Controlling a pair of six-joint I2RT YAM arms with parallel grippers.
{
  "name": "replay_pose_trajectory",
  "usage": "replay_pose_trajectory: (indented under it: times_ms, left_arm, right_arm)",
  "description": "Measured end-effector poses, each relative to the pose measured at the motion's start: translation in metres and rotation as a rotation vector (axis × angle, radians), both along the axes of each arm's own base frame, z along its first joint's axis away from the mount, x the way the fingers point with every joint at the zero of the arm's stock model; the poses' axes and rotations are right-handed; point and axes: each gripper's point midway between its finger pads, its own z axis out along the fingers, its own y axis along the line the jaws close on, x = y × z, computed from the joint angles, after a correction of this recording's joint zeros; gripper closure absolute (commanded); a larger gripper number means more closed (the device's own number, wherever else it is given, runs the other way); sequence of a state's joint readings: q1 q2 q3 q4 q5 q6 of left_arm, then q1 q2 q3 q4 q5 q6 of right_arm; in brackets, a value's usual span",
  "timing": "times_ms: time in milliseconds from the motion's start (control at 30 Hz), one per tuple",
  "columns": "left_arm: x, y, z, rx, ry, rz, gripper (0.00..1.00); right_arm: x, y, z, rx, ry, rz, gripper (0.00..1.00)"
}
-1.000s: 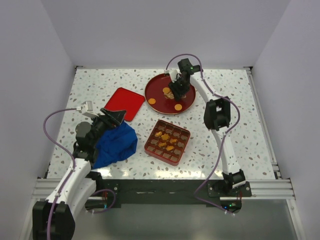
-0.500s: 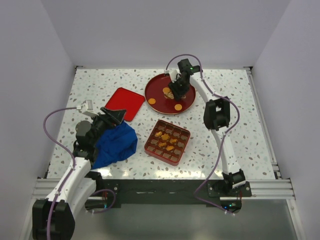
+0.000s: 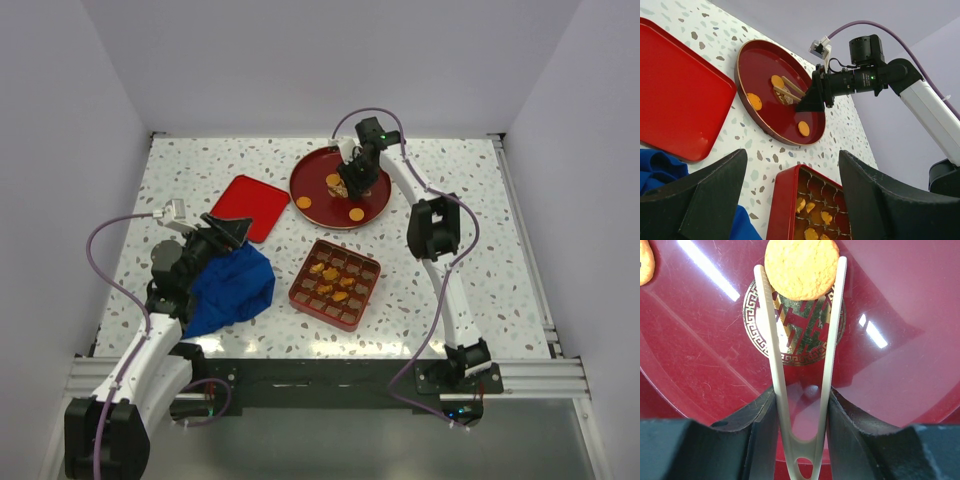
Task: Pack the cookies
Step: Pick up the fake cookies from the plate.
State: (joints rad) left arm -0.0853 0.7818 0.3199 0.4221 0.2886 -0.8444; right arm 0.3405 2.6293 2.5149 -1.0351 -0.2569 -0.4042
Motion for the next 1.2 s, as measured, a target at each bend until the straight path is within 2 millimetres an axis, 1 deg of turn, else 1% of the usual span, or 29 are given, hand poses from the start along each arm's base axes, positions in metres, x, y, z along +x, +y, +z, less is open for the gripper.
replay_pose_trajectory:
  times_ms: [100,467,600,733,967,1100,1200]
  left_arm:
    - [0.0,0.0,0.0,0.0,0.0,0.0,0.21]
    - [-0.001,0.0,0.002,-0.001,-0.006,0.0,0.21]
    - [-0.001,0.0,0.003,-0.001,-0.011,0.0,0.21]
    - [-0.001,0.0,0.003,-0.001,-0.012,0.0,0.21]
    - [-0.002,0.0,0.007,-0.002,-0.025,0.0,0.21]
    - [-0.003,0.0,0.01,-0.003,-0.034,0.0,0.21]
    - [-0.004,0.0,0.012,-0.004,-0.041,0.0,0.21]
  right_arm:
    - [0.0,0.0,0.0,0.003,0.001,0.001,0.7]
    - [-0.003,0.005,0.001,0.028,0.012,0.011,0.72]
    - [-0.008,0.007,0.006,0.043,0.022,0.015,0.72]
    - [-0.014,0.006,0.022,0.054,0.017,0.014,0.72]
    - [-0.023,0.01,0.06,0.104,-0.014,0.021,0.73]
    - [-0.038,0.009,0.075,0.127,-0.003,0.03,0.73]
    - [-0.055,0.009,0.084,0.145,0.019,0.044,0.73]
